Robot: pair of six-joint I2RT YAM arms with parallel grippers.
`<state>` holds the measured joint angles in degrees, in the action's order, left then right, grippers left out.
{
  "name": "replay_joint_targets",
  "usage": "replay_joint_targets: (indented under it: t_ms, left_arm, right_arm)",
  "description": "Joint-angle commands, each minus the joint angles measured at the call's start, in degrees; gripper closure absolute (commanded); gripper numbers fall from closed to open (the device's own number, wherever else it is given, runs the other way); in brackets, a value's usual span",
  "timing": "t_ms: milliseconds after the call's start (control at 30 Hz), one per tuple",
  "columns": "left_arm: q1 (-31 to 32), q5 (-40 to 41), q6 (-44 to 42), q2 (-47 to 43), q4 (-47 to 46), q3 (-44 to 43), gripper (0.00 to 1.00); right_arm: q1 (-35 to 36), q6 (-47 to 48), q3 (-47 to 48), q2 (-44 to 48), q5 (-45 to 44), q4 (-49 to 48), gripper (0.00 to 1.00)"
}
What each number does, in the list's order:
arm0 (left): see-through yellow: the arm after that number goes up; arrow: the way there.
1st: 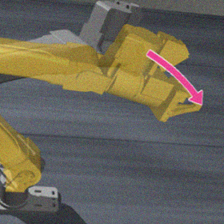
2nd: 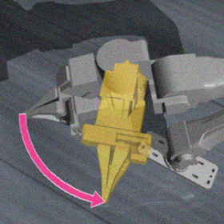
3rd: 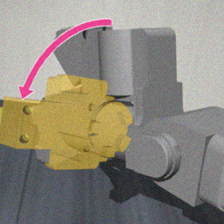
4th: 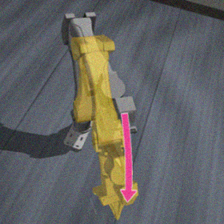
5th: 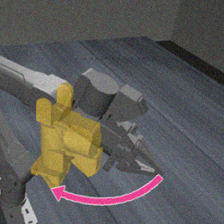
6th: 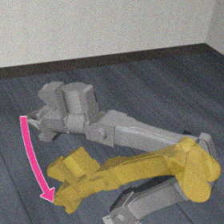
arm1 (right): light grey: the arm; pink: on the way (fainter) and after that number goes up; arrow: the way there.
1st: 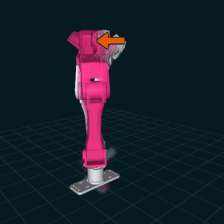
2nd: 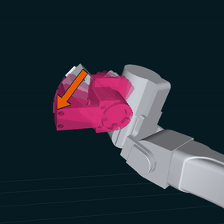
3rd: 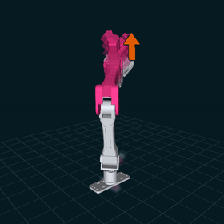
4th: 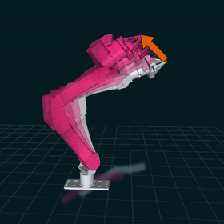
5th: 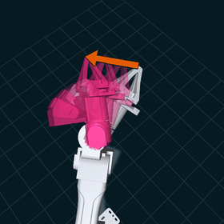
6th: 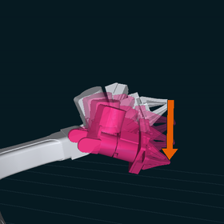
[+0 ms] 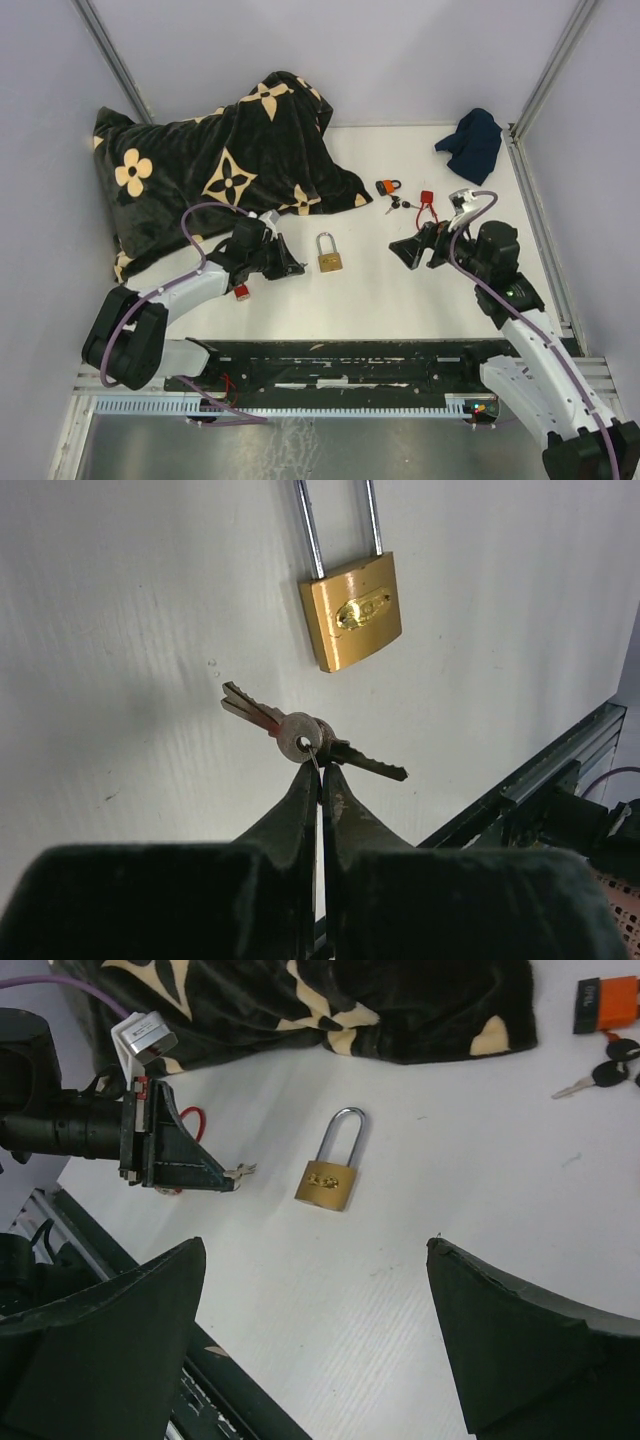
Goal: Unlock with the key
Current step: Pick up the key from the center of the board.
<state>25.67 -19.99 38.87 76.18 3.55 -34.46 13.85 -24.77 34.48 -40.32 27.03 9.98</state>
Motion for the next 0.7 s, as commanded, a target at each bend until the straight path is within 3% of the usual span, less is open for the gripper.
replay_joint_targets:
  t_ms: [0, 367, 667]
  left_arm:
    - [0.95, 0.69, 5.16, -3.54, -7.29, 0.62, 0.97]
    - [7.26, 19.35, 19.55, -8.1, -5.2, 0.65, 0.97]
    - [12.36, 26.6, 25.18, -7.6, -5.64, -0.43, 0.97]
  right_arm:
    - [4.13, -2.72, 0.33, -3.79, -0.05, -11.45, 0.01]
    - [24.19, -3.9, 0.34, -18.0, -22.32, -26.18, 0.14]
    - [37.13, -3.43, 4.37, -32.04, -40.22, -36.71, 0.21]
